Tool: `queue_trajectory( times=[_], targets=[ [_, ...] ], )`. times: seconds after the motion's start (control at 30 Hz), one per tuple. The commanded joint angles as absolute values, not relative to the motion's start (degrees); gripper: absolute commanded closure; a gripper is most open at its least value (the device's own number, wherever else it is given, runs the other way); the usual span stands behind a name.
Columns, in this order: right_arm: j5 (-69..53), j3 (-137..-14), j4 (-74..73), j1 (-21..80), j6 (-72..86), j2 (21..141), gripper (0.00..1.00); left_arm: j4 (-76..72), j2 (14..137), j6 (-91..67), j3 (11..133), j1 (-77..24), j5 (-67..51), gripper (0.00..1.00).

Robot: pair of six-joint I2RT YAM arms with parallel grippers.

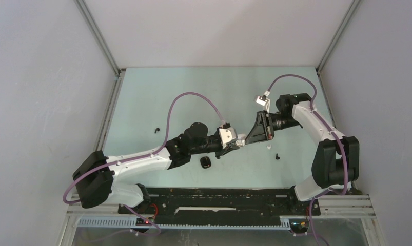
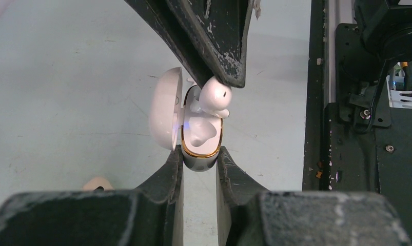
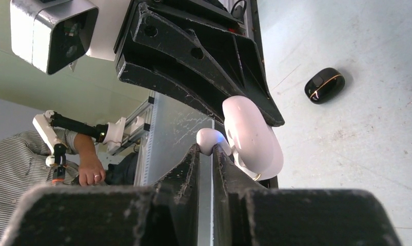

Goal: Insert the wireless bluetooth earbuds into the charging case
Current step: Place the earbud in the charging case.

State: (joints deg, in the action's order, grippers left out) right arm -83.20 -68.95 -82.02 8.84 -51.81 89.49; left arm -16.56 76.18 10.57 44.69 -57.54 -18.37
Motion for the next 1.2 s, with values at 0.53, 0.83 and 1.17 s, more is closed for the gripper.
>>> queue_trajectory(
  times=[0.53, 0.83, 1.17],
  targets=[
    [-85.3, -72.2, -80.8, 10.1, -52.0, 92.2, 0.93, -19.7, 75.4, 9.0, 45.3, -57.8, -20.7, 1.00],
    [-84.6, -72.3, -80.7, 9.9, -52.1, 92.1, 0.93, -19.6, 75.2, 8.8, 45.4, -57.7, -20.6, 1.00],
    [-73.4, -74.0, -66.0, 9.6, -35.1, 80.8, 0.91, -20.5, 75.3, 8.0, 45.2, -57.5, -20.9, 1.00]
  ],
)
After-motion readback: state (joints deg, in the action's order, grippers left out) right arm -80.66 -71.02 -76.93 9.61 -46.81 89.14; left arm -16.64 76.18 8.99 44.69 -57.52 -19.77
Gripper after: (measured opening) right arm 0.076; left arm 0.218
